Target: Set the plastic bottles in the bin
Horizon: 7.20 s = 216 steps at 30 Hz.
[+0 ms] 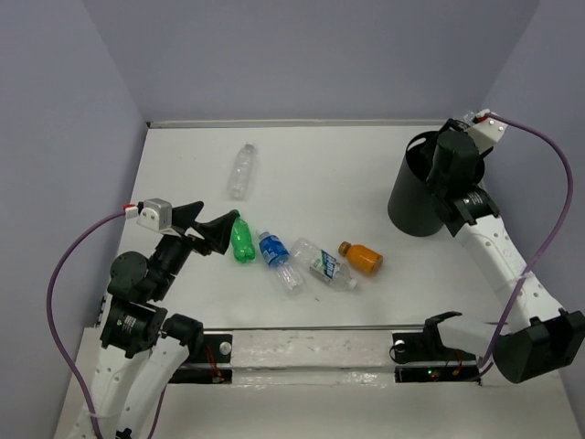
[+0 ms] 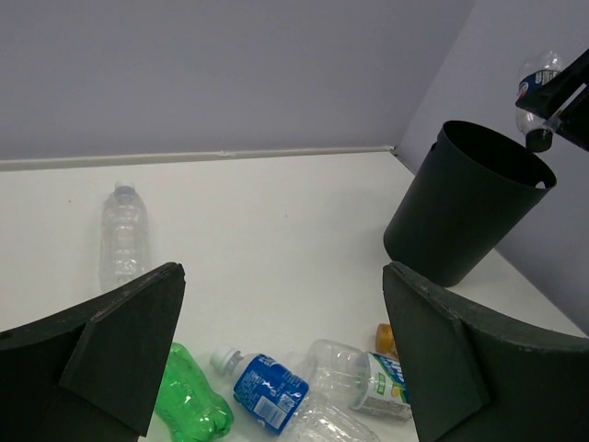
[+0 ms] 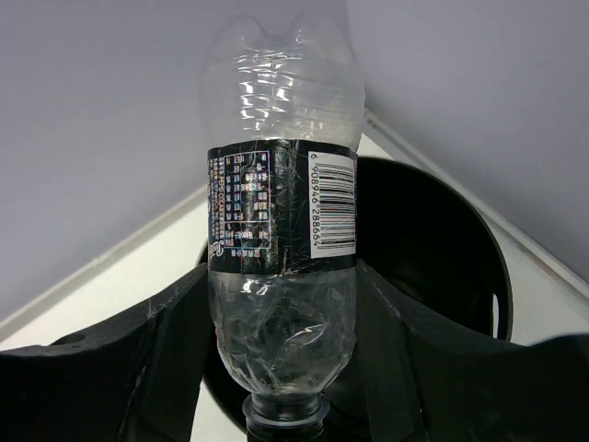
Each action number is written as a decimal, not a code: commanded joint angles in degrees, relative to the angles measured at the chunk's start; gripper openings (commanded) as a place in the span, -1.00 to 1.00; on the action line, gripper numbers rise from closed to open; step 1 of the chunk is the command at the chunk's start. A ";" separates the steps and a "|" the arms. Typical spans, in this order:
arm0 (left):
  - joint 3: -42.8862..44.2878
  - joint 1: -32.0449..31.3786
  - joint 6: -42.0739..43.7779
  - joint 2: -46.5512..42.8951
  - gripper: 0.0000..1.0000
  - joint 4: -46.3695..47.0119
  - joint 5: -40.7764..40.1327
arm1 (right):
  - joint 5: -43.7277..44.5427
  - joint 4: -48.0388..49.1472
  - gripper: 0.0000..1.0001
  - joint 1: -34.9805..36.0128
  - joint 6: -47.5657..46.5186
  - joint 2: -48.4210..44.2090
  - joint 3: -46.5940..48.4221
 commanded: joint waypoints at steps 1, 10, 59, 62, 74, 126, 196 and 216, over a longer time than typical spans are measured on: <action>1.54 -0.71 -0.24 -0.83 0.98 2.19 -0.44 | -4.85 -1.91 -0.04 -3.93 5.36 -0.57 -3.51; 1.71 -0.98 -0.42 -0.74 0.98 1.83 -1.59 | -8.72 -3.66 0.89 -4.82 5.12 -1.87 -2.46; 2.24 -0.63 -0.68 2.86 0.98 0.08 -3.35 | -32.89 -34.69 0.57 19.00 -4.20 22.63 -7.39; 2.24 -0.63 -0.68 2.77 0.98 -0.10 -3.35 | -33.16 -33.11 0.50 18.47 -5.43 25.44 -6.51; 2.33 -0.63 -0.68 2.60 0.98 -0.10 -3.35 | -32.19 -30.30 0.53 17.94 -7.11 26.59 -5.01; 2.24 -0.62 -0.68 4.88 0.98 -0.19 -2.91 | -41.15 -14.91 0.92 19.68 -5.87 0.83 -5.18; 2.33 -0.45 -0.68 4.09 0.98 -0.10 -1.94 | 1.73 32.27 -0.16 0.11 -31.19 7.17 5.11; 2.42 -0.19 -0.50 5.32 0.98 -0.19 -2.64 | -33.14 3.73 0.99 18.42 -5.00 0.74 -4.12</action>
